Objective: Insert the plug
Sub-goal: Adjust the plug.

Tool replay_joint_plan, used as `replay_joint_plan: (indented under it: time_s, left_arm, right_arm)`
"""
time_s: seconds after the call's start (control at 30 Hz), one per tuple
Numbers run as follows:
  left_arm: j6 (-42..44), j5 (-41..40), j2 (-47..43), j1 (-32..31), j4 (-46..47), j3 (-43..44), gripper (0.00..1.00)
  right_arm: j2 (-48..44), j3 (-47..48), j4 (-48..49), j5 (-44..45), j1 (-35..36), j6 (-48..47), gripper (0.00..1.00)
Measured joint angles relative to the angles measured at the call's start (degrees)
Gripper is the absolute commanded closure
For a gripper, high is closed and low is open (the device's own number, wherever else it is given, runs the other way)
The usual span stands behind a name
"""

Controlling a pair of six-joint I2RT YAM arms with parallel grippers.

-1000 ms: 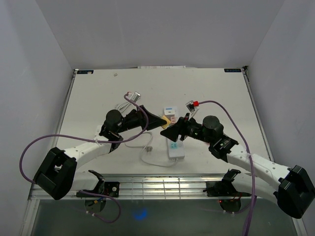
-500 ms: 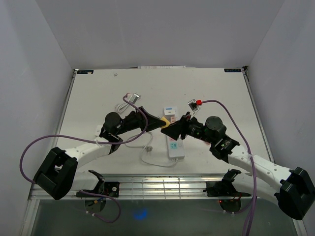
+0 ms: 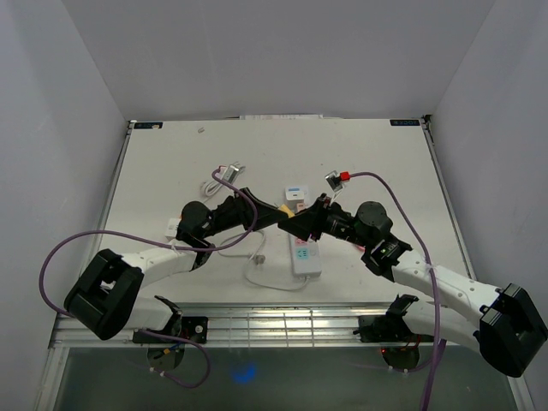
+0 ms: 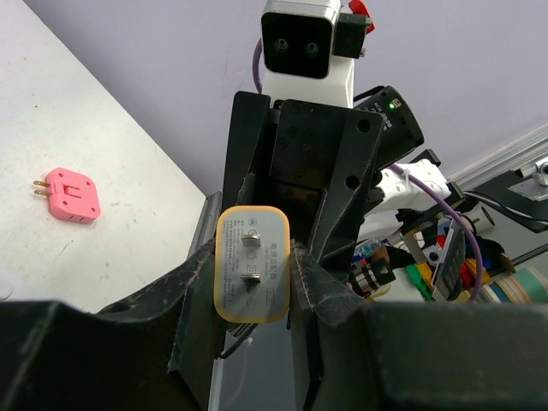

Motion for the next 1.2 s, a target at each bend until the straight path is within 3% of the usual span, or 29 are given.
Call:
replay_joint_plan:
  time_s: [0.2,0.4,0.5,0.57,0.67,0.83,1.0,1.07,1.13,1.2]
  left_arm:
    - [-0.5,-0.1,0.0,0.0,1.6,-0.1,1.00]
    - [-0.8,0.2,0.0,0.0,2.2,-0.1,1.00]
    - [-1.2,0.2,0.0,0.0,3.0,-0.2,1.00]
    - [-1.6,0.2,0.0,-0.1,4.6,-0.8,1.00]
    - [-2.0,0.4,0.0,-0.1,6.5,-1.7,0.99]
    - [-1.4,0.6,-0.1,-0.1,6.5,-2.2,0.75]
    - [1.4,0.6,-2.5,-0.3,1.5,-2.2,0.62]
    - [3.1,0.5,-3.9,-0.3,-1.5,-1.9,0.25]
    - [4.9,0.3,-5.0,-0.3,-4.4,-1.5,0.10]
    - [5.9,0.2,-5.7,-0.3,-6.3,-1.3,0.10]
  right_arm:
    - [0.6,-0.1,1.6,-0.8,-0.1,0.6,0.59]
    - [0.5,-0.8,3.3,-1.0,-0.1,1.5,0.56]
    - [0.5,-1.0,4.1,-1.0,-0.1,1.5,0.66]
    - [0.4,-1.0,4.6,-1.2,-0.1,1.5,0.81]
    - [0.4,-1.0,4.5,-1.6,0.0,1.5,0.90]
    - [0.3,-1.0,3.6,-2.0,0.1,1.5,0.92]
    - [-0.1,-1.0,1.7,-2.6,0.2,1.2,0.92]
    - [-0.4,-1.0,0.9,-2.9,0.3,1.0,0.92]
    - [-1.1,-0.9,-1.0,-2.6,0.3,0.3,0.92]
    - [-1.5,-0.9,-2.7,-2.1,0.2,-0.2,0.92]
